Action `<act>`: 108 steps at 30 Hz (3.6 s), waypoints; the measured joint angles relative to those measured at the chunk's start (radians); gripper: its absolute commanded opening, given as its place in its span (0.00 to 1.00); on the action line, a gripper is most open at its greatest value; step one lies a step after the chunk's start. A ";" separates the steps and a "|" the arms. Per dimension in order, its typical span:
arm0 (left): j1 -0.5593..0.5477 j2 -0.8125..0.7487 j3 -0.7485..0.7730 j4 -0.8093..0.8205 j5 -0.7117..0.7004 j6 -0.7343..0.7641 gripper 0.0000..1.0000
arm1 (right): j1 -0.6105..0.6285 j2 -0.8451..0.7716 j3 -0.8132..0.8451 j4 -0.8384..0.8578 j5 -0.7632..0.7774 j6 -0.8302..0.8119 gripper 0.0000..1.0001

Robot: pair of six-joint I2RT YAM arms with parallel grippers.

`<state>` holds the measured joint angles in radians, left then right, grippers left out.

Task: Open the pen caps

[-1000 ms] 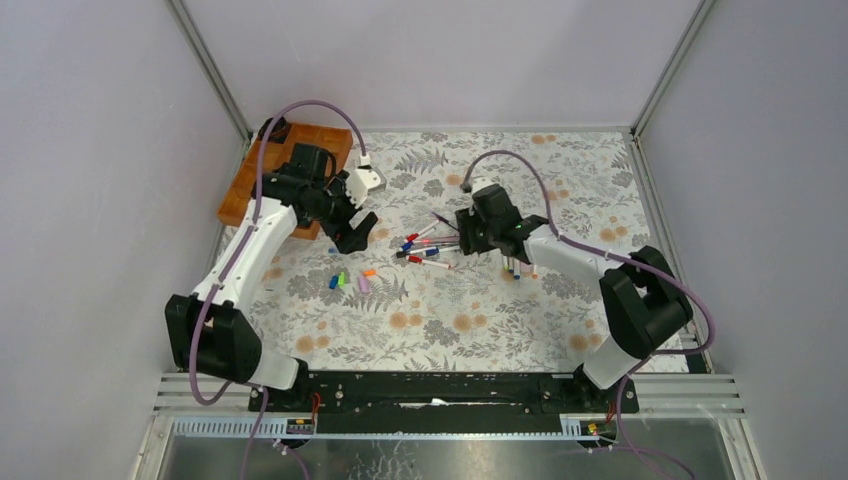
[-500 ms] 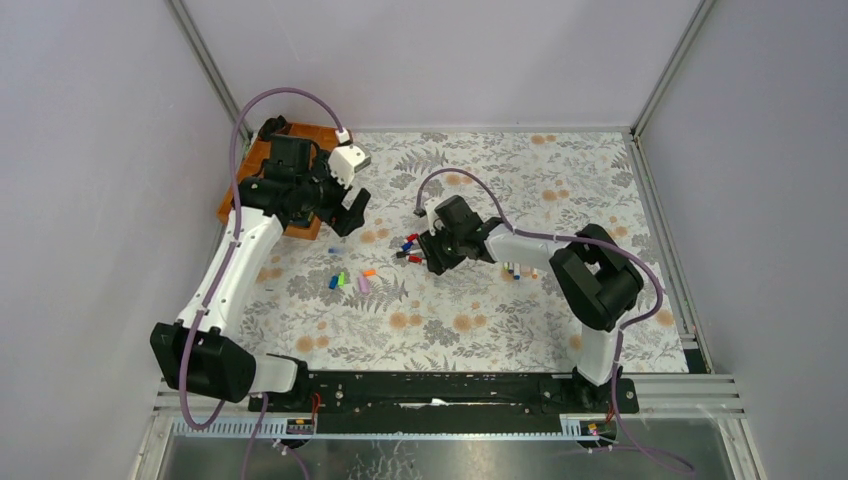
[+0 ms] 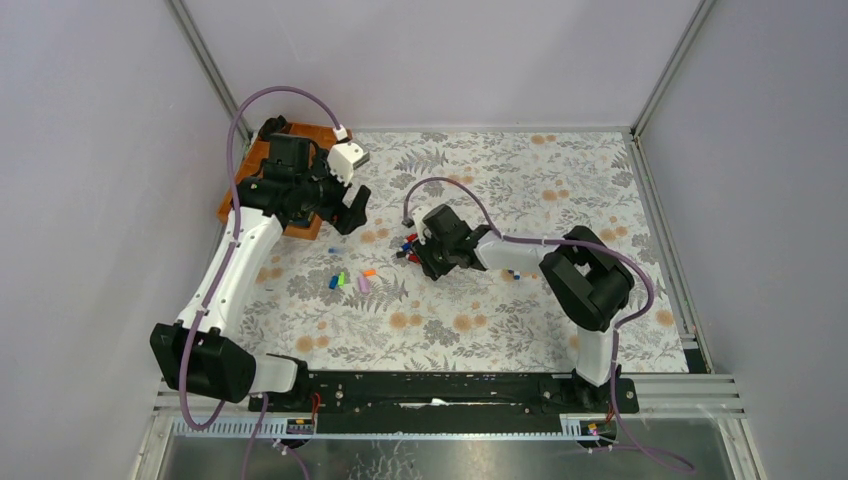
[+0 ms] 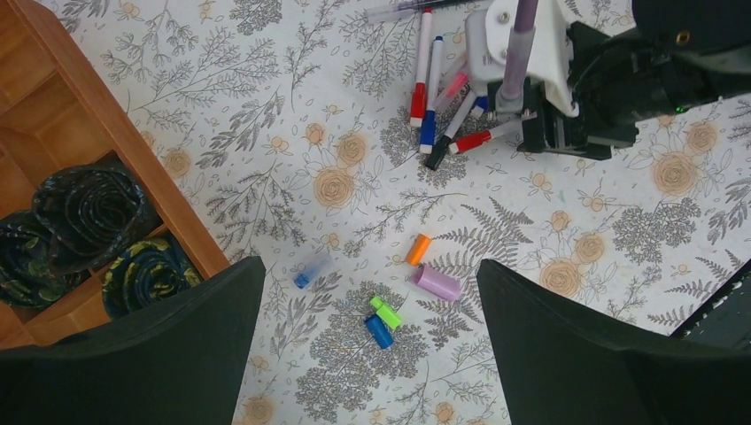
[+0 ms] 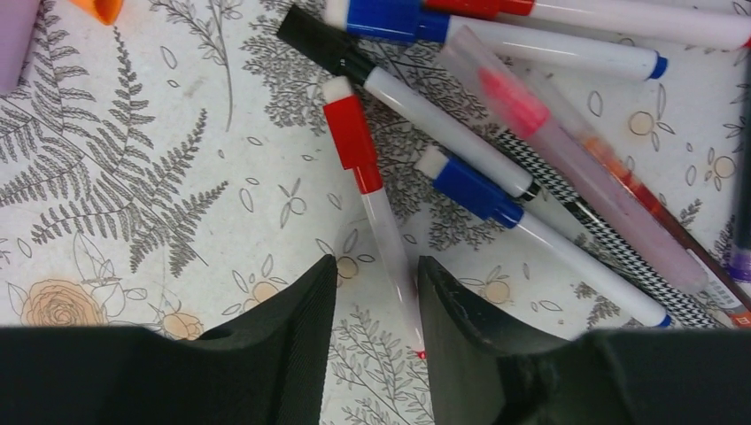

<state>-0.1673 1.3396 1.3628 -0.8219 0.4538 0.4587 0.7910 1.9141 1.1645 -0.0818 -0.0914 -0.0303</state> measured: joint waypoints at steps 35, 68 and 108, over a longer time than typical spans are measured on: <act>-0.214 -0.124 -0.407 -0.137 0.274 0.615 0.99 | 0.010 -0.238 -0.119 -0.014 -0.644 0.251 0.00; -0.361 -0.099 -0.447 -0.097 0.194 0.624 0.00 | -0.019 -0.106 -0.053 0.147 -0.954 0.507 0.41; -0.105 -0.045 -0.453 0.011 -0.120 0.976 0.00 | -0.105 -0.249 -0.236 0.028 -0.790 0.416 0.00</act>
<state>-0.2726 1.2949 0.9100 -0.8108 0.3336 1.4345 0.6861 1.6653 0.9283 -0.0536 -0.8810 0.3859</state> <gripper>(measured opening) 0.240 0.077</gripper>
